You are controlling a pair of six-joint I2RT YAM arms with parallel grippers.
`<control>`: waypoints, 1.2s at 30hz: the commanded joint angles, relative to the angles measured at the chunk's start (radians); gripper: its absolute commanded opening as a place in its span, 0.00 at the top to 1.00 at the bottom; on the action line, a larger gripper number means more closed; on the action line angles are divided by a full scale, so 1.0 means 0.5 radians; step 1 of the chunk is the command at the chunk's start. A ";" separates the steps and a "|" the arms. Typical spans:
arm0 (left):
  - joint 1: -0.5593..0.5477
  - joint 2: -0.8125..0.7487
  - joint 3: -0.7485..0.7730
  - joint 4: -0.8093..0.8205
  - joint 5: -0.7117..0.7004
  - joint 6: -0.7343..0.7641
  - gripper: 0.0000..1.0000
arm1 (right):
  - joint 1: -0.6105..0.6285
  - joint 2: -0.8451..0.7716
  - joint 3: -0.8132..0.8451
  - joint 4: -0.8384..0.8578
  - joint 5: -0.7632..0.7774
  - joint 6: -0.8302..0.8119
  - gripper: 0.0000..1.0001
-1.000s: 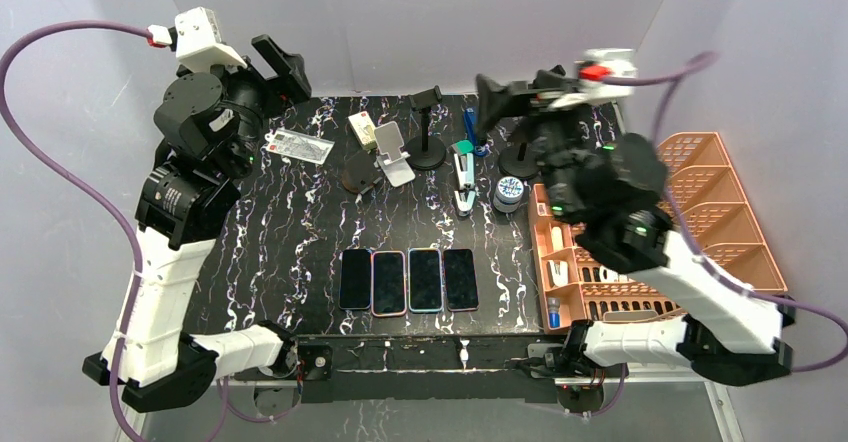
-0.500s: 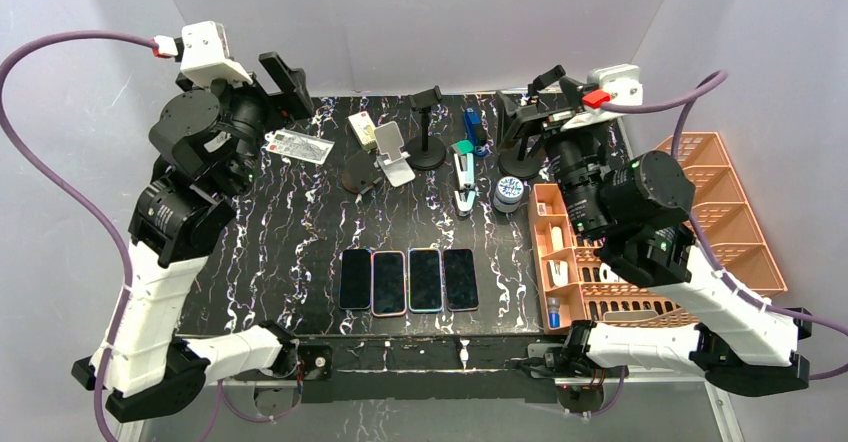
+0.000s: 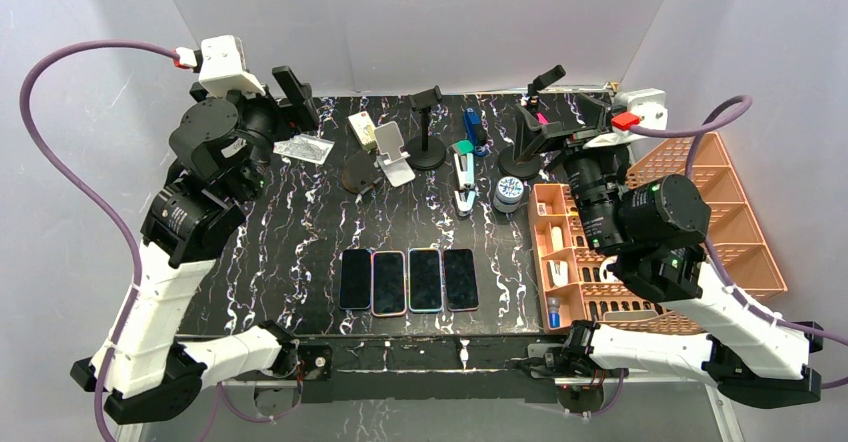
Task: Remove the phone from the phone stand
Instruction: Reset both arms
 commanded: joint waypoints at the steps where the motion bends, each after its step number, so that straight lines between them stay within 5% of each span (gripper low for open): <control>1: -0.018 -0.042 -0.011 0.067 -0.021 -0.010 0.19 | -0.002 -0.027 -0.032 0.179 0.030 -0.021 0.01; 36: -0.054 -0.179 -0.188 0.124 -0.087 0.032 0.19 | -0.002 -0.284 -0.240 0.137 -0.213 0.057 0.01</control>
